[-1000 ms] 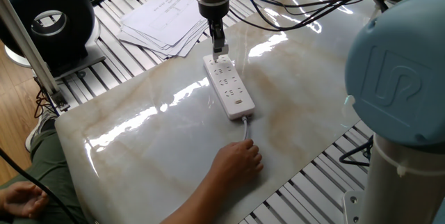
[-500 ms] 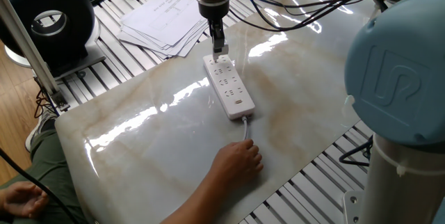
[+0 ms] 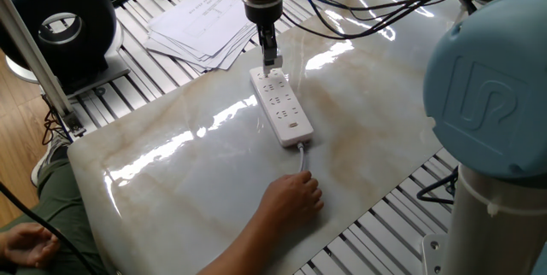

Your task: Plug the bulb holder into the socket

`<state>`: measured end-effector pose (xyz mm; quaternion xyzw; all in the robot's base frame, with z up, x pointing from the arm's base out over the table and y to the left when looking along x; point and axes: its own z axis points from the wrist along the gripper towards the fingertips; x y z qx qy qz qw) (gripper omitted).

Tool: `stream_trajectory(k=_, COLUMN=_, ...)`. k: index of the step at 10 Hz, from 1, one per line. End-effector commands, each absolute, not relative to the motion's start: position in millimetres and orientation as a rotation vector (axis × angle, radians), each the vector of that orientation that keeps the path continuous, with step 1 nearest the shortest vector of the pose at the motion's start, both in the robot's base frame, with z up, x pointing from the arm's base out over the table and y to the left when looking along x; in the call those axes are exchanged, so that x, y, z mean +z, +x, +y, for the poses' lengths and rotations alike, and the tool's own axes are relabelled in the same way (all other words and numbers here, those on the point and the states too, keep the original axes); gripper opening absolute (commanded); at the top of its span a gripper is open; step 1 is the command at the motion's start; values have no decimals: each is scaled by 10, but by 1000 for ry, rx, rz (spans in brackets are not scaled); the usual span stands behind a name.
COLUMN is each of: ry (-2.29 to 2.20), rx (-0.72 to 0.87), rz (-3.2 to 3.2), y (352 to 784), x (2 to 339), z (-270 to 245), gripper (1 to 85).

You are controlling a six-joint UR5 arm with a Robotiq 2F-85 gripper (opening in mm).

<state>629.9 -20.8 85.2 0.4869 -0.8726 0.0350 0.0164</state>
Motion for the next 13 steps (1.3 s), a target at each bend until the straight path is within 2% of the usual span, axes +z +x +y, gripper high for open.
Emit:
stream_trajectory(k=1, ry=1519, rx=87, rz=-2731, y=6325, x=832, z=-180, gripper=13)
stream_trajectory(k=7, ry=1543, rx=90, rz=-2747, y=6464, x=639, z=-207, gripper=13)
stream_trajectory(k=11, ry=1504, rx=126, rz=-2727, y=6383, x=688, z=-296, gripper=13)
stream_trajectory(k=12, ry=1533, rx=146, rz=-2654, y=6294, x=767, z=-367, gripper=287)
stream_trajectory(k=13, ry=1523, rx=126, rz=-2650, y=6250, x=804, z=-316, gripper=393)
